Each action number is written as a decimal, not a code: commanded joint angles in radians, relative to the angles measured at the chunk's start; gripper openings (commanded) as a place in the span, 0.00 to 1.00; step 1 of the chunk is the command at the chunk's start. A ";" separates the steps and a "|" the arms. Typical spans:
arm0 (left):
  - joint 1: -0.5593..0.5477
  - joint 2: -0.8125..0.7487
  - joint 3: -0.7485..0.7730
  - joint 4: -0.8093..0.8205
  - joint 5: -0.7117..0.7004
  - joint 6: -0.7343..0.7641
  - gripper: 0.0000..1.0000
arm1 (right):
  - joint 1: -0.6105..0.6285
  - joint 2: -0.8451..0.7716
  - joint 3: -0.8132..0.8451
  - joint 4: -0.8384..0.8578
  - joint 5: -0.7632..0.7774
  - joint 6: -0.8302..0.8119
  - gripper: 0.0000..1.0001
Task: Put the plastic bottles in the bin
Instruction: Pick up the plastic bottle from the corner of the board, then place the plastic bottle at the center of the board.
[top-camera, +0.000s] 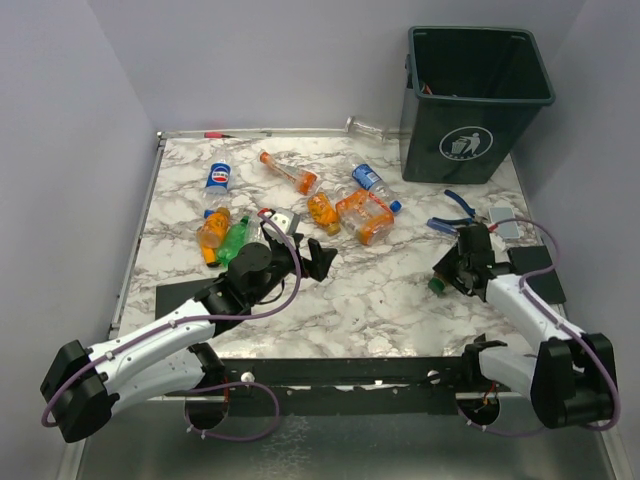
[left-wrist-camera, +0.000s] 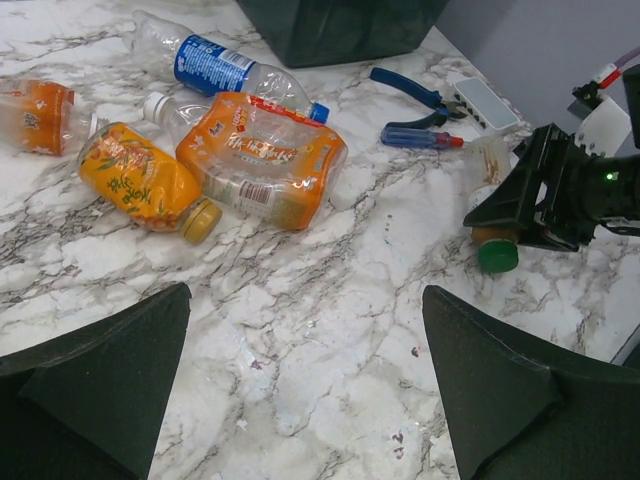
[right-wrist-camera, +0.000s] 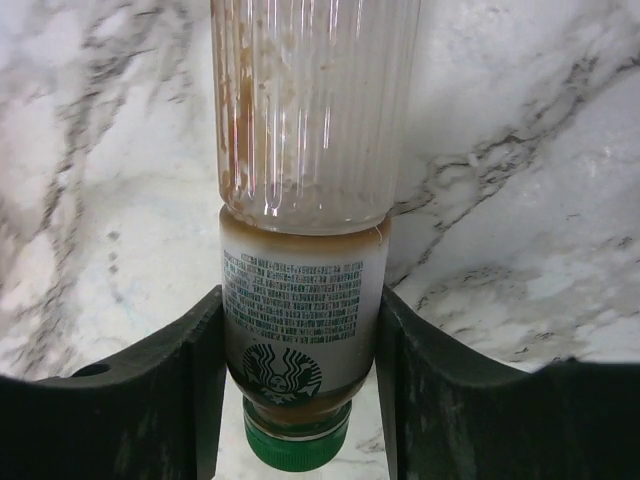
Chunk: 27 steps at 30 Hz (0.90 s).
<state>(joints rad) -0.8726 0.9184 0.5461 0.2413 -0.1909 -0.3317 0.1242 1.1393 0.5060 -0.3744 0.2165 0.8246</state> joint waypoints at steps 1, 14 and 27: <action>-0.002 -0.022 0.021 -0.002 0.007 0.017 0.99 | 0.037 -0.151 0.080 0.007 -0.123 -0.167 0.42; -0.002 -0.209 -0.022 -0.025 -0.390 0.029 0.99 | 0.697 0.192 0.448 -0.312 -0.140 -0.446 0.45; -0.003 0.030 0.052 -0.094 -0.206 0.042 0.99 | 0.853 0.289 0.342 -0.146 -0.187 -0.441 0.75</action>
<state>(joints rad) -0.8726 0.8249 0.5362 0.2241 -0.4999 -0.2955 0.9703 1.3994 0.8814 -0.5522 0.0170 0.3725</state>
